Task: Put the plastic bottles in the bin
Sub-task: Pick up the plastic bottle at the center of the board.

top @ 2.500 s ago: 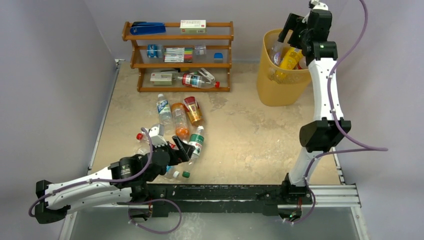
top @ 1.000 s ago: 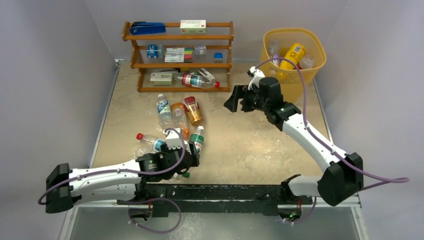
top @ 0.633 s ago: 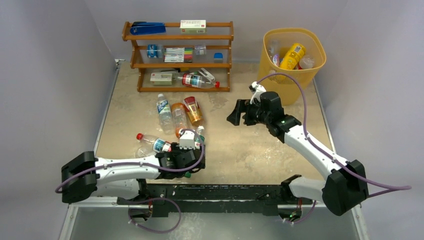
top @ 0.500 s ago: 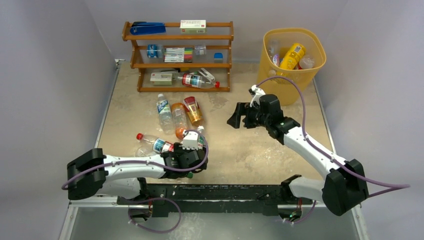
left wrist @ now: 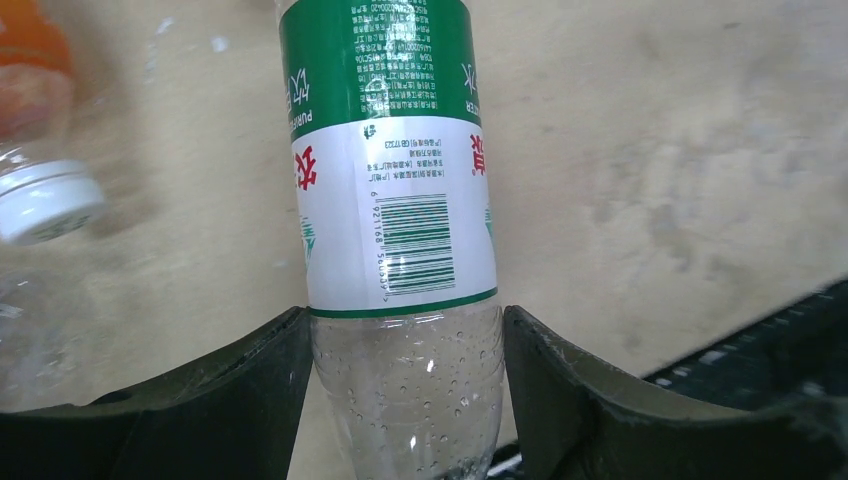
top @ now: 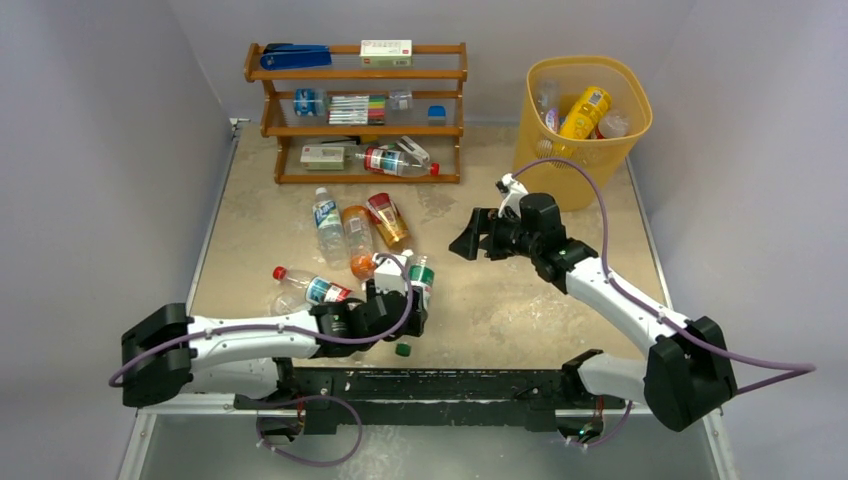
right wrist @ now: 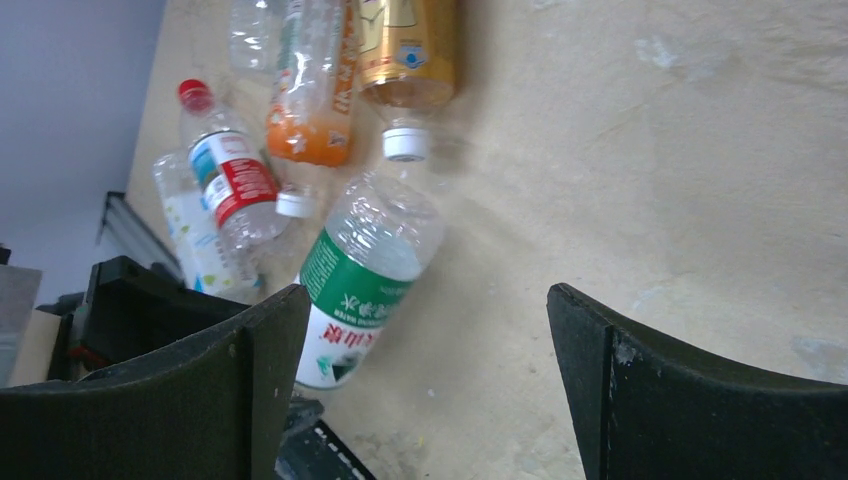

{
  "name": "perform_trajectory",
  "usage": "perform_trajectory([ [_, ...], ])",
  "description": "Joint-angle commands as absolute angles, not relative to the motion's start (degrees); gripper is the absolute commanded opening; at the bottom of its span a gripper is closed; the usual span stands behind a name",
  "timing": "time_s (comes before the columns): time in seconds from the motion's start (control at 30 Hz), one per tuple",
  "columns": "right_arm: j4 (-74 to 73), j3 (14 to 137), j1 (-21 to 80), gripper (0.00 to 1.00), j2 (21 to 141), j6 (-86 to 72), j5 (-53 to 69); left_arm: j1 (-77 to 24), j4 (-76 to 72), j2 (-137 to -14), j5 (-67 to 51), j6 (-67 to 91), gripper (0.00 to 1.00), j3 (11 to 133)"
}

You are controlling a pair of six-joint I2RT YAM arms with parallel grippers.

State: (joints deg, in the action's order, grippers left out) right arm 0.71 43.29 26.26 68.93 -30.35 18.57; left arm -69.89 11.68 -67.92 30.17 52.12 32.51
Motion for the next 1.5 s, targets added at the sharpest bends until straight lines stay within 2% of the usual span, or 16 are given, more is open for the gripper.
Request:
perform_trajectory([
  [0.0,8.18,42.11,26.63,0.91,69.01,-33.89,27.54,-70.09,-0.36,-61.77,22.58,48.28,0.66,31.94],
  [0.3,16.43,39.53,26.59,0.91,70.58,-39.66,35.90,-70.22,-3.57,-56.12,18.87,46.91,0.66,29.73],
  [0.9,17.56,38.01,26.97,0.92,72.22,-40.64,36.98,-70.35,-5.19,-52.45,20.08,46.97,0.66,28.50],
  [1.13,23.82,35.82,27.10,0.92,72.93,-44.20,40.69,-70.38,-5.49,-51.25,20.42,46.75,0.66,28.06],
  [1.47,31.94,34.35,28.25,0.84,73.92,-49.04,45.11,-70.49,-7.20,-51.97,21.20,47.00,0.66,26.95],
])
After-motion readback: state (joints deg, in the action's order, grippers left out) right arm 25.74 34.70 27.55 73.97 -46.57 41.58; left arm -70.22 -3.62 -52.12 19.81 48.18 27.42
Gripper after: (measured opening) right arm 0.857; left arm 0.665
